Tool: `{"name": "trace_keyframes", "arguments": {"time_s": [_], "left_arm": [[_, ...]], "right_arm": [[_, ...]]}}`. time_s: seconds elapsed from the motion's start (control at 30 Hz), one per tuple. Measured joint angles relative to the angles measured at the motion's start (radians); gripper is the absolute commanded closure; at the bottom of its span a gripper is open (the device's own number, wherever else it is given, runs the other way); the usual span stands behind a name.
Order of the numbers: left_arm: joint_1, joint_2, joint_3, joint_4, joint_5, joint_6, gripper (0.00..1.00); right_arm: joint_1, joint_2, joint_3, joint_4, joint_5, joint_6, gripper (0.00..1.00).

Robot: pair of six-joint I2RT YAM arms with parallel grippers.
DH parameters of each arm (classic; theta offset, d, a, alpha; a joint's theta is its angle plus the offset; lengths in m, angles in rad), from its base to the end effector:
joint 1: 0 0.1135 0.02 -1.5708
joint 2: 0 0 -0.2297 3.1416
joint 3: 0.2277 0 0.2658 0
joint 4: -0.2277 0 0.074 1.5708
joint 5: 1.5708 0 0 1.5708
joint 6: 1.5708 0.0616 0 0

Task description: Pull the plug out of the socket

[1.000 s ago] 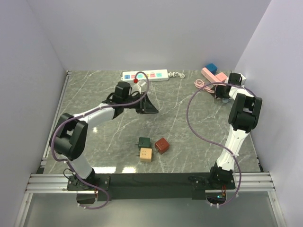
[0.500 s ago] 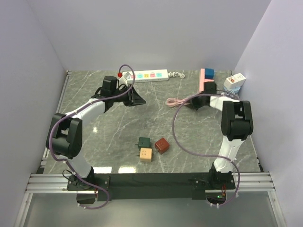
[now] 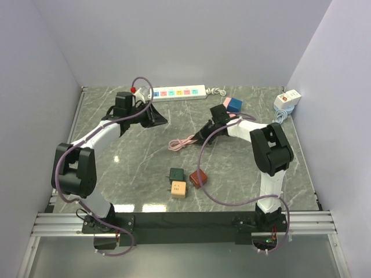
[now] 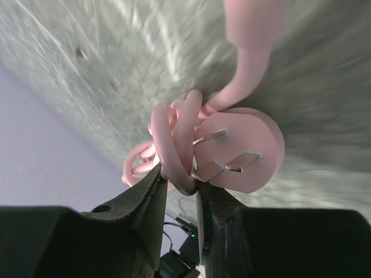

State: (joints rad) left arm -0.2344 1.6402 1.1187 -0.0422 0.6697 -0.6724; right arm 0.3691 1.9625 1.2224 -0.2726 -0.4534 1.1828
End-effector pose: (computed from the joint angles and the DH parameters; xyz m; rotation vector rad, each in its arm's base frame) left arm 0.3741 -0.1286 0.2003 -0.0667 2.2533 -1.2268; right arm 0.3707 0.1723 0.0857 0.9614 2.7105 1.0484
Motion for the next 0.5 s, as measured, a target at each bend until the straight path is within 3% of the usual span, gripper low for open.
{"name": "trace_keyframes", "arguments": {"time_s": [0.23, 0.47, 0.5], "left_arm": [[0.096, -0.076, -0.001, -0.071, -0.096, 0.018, 0.71], [0.153, -0.122, -0.002, -0.122, -0.137, 0.045, 0.72], [0.156, -0.122, -0.002, -0.127, -0.139, 0.050, 0.72]], "right_arm": [[0.163, 0.050, 0.046, 0.051, 0.022, 0.133, 0.98], [0.327, 0.158, 0.179, 0.082, -0.031, 0.227, 0.74], [0.341, 0.169, 0.193, 0.084, -0.043, 0.232, 0.66]]}}
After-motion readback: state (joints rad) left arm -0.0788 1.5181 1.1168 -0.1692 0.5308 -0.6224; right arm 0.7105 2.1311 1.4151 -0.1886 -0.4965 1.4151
